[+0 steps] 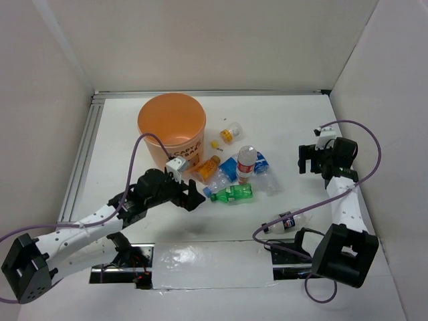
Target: Put the plastic bottles in the bin
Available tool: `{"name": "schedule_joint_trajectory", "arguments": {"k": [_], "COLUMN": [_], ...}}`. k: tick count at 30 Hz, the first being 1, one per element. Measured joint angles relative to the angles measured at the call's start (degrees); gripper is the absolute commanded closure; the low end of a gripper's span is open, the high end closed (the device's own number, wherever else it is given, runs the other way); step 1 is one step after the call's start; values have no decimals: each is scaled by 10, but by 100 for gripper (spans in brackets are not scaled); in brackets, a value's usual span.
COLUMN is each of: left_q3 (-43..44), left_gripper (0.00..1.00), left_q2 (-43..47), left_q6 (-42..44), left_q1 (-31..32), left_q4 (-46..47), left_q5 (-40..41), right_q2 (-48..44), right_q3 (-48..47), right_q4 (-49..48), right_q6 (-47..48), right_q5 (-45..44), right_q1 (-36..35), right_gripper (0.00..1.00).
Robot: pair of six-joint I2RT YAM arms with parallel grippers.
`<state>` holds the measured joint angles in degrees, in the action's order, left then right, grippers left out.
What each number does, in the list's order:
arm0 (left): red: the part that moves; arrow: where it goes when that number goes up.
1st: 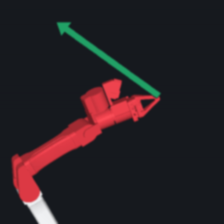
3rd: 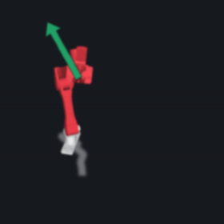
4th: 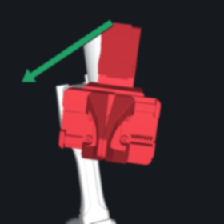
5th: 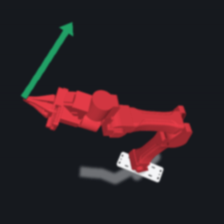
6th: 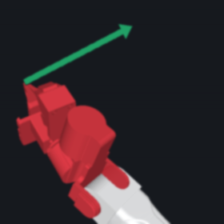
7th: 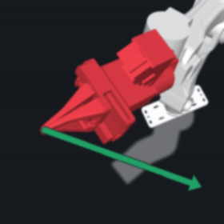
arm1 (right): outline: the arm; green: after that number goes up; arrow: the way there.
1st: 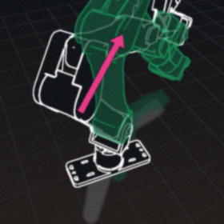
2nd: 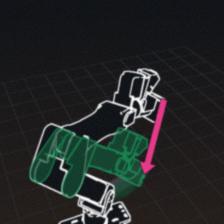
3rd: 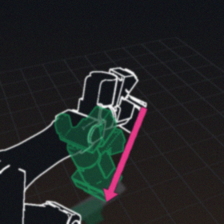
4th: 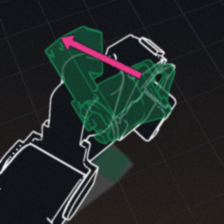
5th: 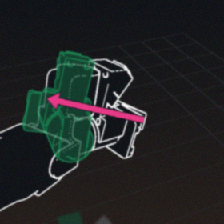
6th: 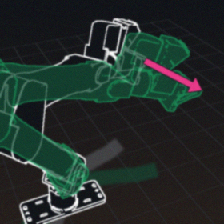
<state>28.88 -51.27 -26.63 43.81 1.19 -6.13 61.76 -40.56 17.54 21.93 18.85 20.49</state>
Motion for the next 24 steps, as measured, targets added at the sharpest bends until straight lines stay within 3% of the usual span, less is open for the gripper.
{"name": "schedule_joint_trajectory", "arguments": {"k": [7,11,12,14,15,16,17,18,19,20,24], "left_q3": [0,5,8,19,26,35,43,53,62,69,80], "left_gripper": [9,32,47,59,59,49,39,29,15,11,8], "left_q2": [-34,-56,-63,-80,-89,-99,-107,-116,-125,-130,-146], "left_q6": [12,12,12,11,11,12,14,16,16,15,10], "left_q1": [23,26,27,29,30,33,34,36,39,42,71], "left_q4": [8,11,12,13,13,12,11,7,5,5,2], "left_q5": [0,0,0,0,-1,-1,-1,-2,-1,0,18], "right_q2": [-3,-13,-13,-13,-13,-13,-13,-12,-10,-5,32], "right_q3": [-1,-4,-7,-16,-22,-27,-33,-39,-43,-54,-96], "right_q4": [12,31,35,40,43,45,47,49,53,55,72], "right_q6": [38,84,93,113,121,131,139,154,179,190,296], "right_q5": [29,60,66,74,76,78,80,80,84,84,94], "right_q1": [20,21,21,21,21,21,21,21,21,21,24], "right_gripper": [3,37,56,59,56,31,14,4,0,0,0]}}
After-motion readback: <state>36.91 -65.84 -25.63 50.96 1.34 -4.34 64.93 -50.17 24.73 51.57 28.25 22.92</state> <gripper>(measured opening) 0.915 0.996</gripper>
